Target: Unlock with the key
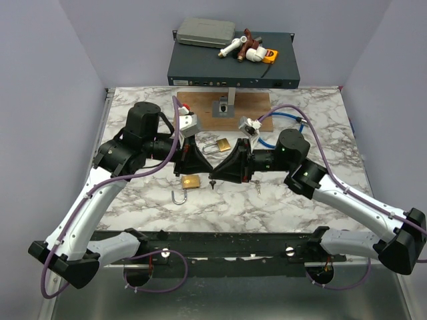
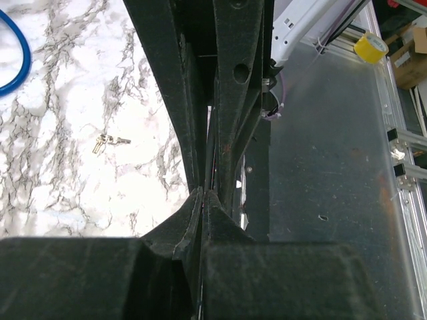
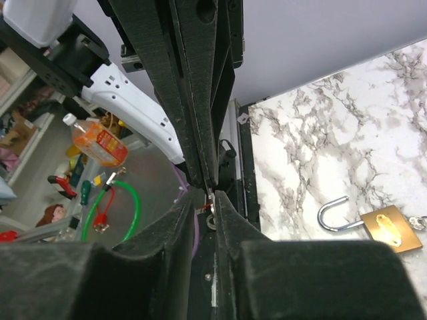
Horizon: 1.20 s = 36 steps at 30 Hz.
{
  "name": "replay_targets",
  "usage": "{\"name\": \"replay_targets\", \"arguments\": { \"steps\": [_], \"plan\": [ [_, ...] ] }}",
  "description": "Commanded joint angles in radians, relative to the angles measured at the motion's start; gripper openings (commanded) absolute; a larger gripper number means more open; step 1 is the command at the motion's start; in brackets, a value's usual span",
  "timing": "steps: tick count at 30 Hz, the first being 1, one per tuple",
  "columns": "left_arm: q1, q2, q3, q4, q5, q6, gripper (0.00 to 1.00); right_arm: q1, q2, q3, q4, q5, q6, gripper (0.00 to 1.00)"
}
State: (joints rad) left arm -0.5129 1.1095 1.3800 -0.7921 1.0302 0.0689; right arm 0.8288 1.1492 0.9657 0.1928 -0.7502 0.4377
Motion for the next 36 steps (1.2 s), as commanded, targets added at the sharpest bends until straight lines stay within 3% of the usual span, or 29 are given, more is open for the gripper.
{"name": "replay_targets", "arguments": {
  "steps": [1, 14, 36],
  "plan": [
    [-0.006, -0.022, 0.024, 0.015, -0.027, -0.017, 0.00, -0.003, -0.028, -0.038, 0.109, -0.023, 0.049, 0.24],
    [-0.006, -0.012, 0.051, 0.024, -0.008, -0.039, 0.00, -0.003, -0.045, -0.115, 0.237, 0.014, 0.063, 0.44],
    [-0.007, -0.017, 0.047, 0.045, 0.001, -0.061, 0.00, -0.003, 0.020, -0.143, 0.396, 0.014, 0.110, 0.40]
  ]
}}
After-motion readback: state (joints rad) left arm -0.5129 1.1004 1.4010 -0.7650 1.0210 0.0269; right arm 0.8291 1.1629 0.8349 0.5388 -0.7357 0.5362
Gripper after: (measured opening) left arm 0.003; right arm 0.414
